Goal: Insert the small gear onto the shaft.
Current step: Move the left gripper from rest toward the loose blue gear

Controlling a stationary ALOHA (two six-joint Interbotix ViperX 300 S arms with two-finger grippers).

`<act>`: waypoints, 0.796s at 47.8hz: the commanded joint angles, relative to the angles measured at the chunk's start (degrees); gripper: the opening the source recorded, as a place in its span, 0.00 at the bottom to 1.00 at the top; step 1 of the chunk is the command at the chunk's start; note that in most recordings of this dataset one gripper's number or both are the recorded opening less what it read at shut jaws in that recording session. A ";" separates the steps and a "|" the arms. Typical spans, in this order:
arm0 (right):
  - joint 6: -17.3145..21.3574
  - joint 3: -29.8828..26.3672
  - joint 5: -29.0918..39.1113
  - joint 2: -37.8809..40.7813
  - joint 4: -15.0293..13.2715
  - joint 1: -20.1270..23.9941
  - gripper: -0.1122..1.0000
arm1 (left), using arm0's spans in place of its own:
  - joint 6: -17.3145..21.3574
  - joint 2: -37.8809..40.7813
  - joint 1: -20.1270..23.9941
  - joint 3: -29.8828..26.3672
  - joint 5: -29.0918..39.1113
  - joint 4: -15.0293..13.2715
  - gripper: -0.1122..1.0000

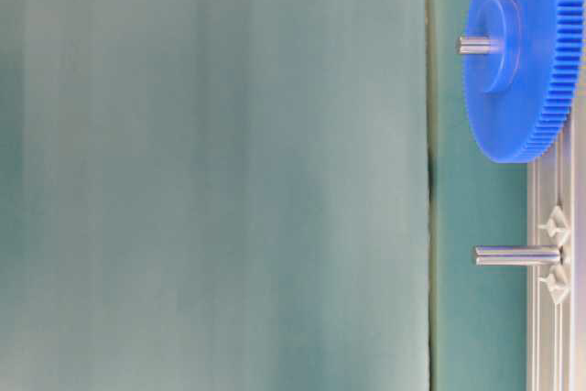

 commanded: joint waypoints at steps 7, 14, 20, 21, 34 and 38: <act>1.41 -3.69 8.88 1.05 3.34 -0.26 0.20 | -1.49 0.88 0.35 -2.99 3.52 0.53 0.23; 1.76 -6.94 18.02 1.23 3.34 -0.26 0.21 | -1.58 2.11 0.00 -5.98 10.28 0.53 0.12; 1.76 -8.79 21.36 1.67 3.25 -0.26 0.20 | -1.58 4.48 -1.23 -8.00 13.80 0.62 0.12; 1.76 -8.88 21.80 1.93 3.25 -0.26 0.20 | -1.58 5.01 -1.49 -8.35 13.97 0.53 0.12; 1.85 -11.43 24.79 9.40 3.25 -0.26 0.20 | -1.85 16.35 -4.04 -11.95 15.91 0.62 0.12; 1.76 -12.74 25.31 12.57 3.25 -0.18 0.20 | -1.85 20.39 -4.04 -14.15 17.23 0.53 0.12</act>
